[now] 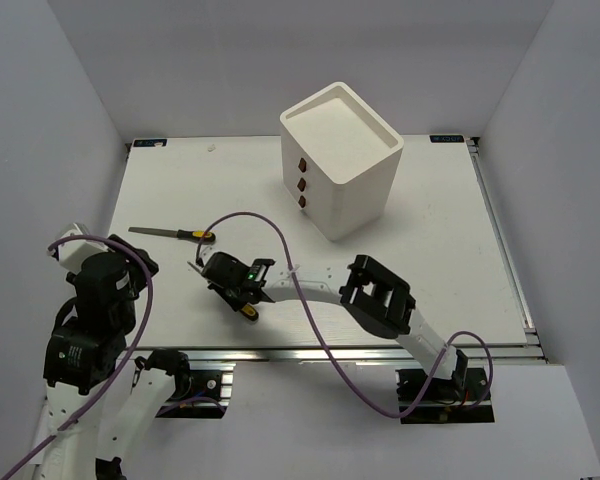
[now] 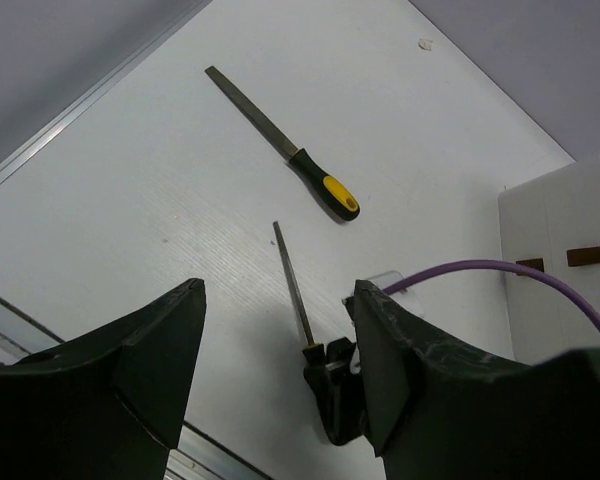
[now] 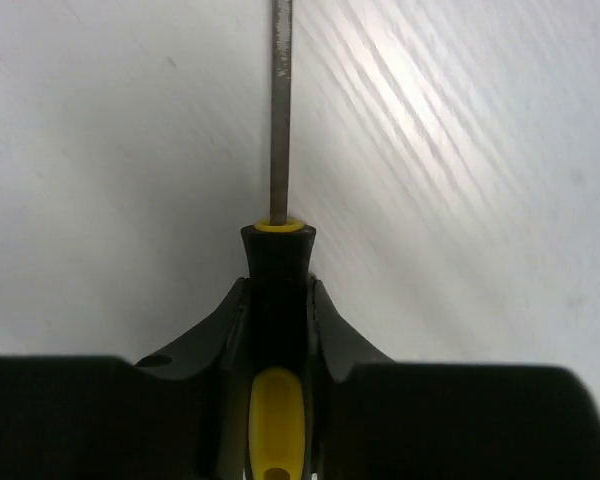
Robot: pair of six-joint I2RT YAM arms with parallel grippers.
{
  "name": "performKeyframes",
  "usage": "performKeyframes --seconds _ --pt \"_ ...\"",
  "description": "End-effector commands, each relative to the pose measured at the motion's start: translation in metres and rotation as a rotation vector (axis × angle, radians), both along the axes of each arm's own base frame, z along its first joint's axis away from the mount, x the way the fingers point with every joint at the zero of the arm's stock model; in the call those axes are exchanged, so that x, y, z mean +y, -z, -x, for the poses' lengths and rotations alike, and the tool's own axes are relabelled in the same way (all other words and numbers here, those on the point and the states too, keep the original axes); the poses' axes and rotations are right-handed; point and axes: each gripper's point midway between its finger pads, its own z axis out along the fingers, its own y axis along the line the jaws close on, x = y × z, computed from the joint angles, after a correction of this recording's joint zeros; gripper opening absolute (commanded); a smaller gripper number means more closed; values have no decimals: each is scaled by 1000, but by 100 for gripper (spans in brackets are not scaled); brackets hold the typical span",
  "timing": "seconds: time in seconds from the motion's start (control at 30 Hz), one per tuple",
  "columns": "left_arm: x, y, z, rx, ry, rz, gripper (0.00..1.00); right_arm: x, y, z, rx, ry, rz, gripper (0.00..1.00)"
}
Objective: Sort the tools into containers
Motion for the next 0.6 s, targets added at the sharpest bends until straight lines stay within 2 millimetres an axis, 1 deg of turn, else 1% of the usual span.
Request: performKeyframes --seconds 0.0,0.03,0.07,0.1,0.13,0.17,0.2,0.23,0.27,0.3,0.37,0.4,0.43,0.47,0.5,0.57 --pt "-4 0 -9 -27 18 4 71 -48 24 -9 6 47 121 15" --pt "-5 5 -11 -17 22 3 71 -55 19 -10 3 38 118 12" --pt "-6 7 -14 -17 27 5 71 -56 14 -13 3 21 107 6" --pt "-9 7 -18 -25 33 10 71 -58 10 -20 -1 14 99 2" --pt "-13 10 -22 -24 49 18 71 -60 -1 -22 1 2 84 0" --pt "-15 19 -25 -7 56 22 71 -61 -4 -21 24 -28 74 0" --pt "-18 20 -30 -18 67 30 71 -66 -7 -28 33 -28 66 0" --pt "-22 23 -34 -17 84 41 71 -69 -17 -31 34 -34 51 0" --pt "-25 33 -37 5 87 48 71 -75 -19 -33 37 -53 53 0" --pt "-28 34 -42 -6 95 59 71 -80 -30 -43 25 -45 35 0" --pt "-35 47 -48 13 111 85 71 -85 -40 -50 29 -78 12 0" --pt "-38 49 -53 8 115 97 71 -91 -48 -63 28 -72 -6 0" --pt "-40 52 -56 8 118 108 72 -92 -64 -68 18 -81 -35 0" --pt "-44 61 -59 23 128 125 72 -87 -78 -66 27 -162 -75 0" --pt "-47 62 -64 19 135 137 72 -92 -96 -77 23 -178 -116 0" --pt "-53 72 -70 36 139 167 72 -88 -123 -75 49 -277 -206 0"
